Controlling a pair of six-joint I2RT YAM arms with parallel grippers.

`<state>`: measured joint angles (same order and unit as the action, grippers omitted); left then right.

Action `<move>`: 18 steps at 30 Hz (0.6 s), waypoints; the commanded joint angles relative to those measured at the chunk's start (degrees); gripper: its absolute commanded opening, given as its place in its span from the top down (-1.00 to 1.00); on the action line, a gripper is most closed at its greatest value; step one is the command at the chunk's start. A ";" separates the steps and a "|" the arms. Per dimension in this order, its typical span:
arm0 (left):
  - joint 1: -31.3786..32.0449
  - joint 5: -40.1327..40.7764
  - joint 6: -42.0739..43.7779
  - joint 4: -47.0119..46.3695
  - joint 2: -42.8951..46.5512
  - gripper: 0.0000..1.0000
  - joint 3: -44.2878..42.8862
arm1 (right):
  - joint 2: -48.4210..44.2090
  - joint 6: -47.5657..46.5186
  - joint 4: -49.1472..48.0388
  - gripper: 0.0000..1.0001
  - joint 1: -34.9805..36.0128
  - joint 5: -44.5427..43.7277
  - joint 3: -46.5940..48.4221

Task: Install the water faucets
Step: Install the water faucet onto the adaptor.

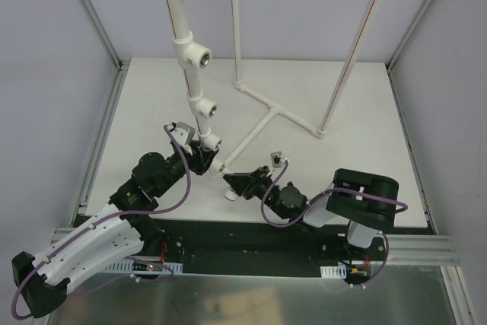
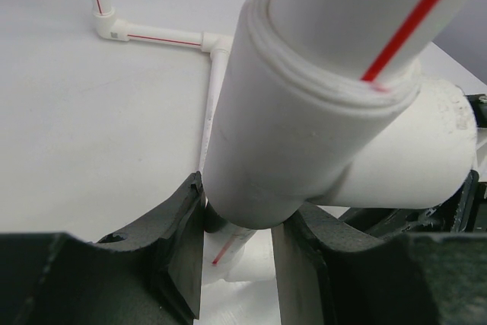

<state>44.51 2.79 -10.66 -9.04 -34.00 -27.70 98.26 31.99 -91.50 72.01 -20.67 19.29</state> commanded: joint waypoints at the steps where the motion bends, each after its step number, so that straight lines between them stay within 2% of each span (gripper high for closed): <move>1: 3.83 -22.21 -9.12 -5.47 -0.46 1.00 -0.60 | 5.18 22.11 4.14 1.00 2.61 16.71 5.76; 6: 3.65 -21.95 -8.59 -4.76 -0.28 1.00 -0.95 | 6.77 36.19 4.14 1.00 2.52 17.59 7.43; 11: 3.83 -21.95 -7.98 -3.88 -0.19 1.00 -1.48 | 5.90 45.34 4.14 1.00 2.52 18.47 8.31; 18: 3.74 -21.95 -7.89 -3.88 -1.24 1.00 -1.65 | 4.58 60.27 4.14 1.00 3.22 15.40 7.96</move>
<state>44.12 5.69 -9.04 -7.73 -33.01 -27.70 101.51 76.18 -86.37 71.33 -20.97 21.96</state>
